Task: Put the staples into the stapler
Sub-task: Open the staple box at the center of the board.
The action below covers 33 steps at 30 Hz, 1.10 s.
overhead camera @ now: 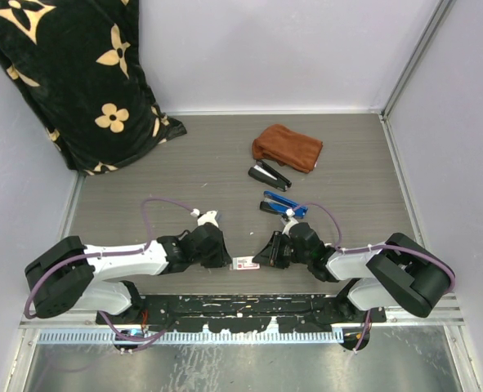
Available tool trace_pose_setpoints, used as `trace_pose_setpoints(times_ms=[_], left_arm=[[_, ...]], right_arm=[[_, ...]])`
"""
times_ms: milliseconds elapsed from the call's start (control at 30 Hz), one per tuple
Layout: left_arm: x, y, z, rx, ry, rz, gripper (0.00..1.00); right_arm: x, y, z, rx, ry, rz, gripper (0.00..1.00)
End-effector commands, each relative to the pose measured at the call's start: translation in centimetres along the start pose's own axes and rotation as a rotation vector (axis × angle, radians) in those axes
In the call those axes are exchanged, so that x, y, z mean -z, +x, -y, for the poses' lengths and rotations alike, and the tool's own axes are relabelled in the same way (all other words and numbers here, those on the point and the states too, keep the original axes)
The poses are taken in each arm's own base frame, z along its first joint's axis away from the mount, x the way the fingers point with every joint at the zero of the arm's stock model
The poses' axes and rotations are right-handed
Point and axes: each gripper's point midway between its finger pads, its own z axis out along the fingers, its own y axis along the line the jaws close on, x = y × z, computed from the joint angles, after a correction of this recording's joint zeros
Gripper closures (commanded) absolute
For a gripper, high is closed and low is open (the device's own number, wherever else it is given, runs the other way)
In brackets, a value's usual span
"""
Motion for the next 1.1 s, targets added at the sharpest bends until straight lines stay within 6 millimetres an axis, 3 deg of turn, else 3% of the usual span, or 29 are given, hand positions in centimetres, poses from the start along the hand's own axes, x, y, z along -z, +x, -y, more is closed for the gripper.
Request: trace_pose_setpoints(times_ms=[0, 167, 300, 467, 600, 700, 1067], left_arm=[[0.4, -0.8, 0.1, 0.025, -0.002, 0.035, 0.86], [0.4, -0.6, -0.2, 0.030, -0.016, 0.032, 0.87], [0.5, -1.0, 1.1, 0.026, 0.031, 0.033, 0.77], [0.2, -1.4, 2.3, 0.005, 0.061, 0.031, 0.57], [-0.3, -1.4, 2.4, -0.011, 0.049, 0.016, 0.52], [-0.5, -1.1, 2.1, -0.017, 0.029, 0.001, 0.52], [0.1, -0.7, 0.1, -0.049, -0.056, -0.013, 0.66]], right_arm=[[0.1, -0.6, 0.3, 0.026, 0.014, 0.036, 0.83], [0.0, -0.6, 0.3, 0.027, 0.014, 0.035, 0.83], [0.0, -0.5, 0.5, 0.027, 0.019, 0.034, 0.83], [0.0, -0.5, 0.4, 0.028, 0.017, 0.033, 0.83], [0.0, -0.6, 0.3, 0.027, 0.014, 0.035, 0.83], [0.0, -0.5, 0.4, 0.027, 0.016, 0.033, 0.83], [0.0, -0.5, 0.5, 0.027, 0.020, 0.035, 0.83]])
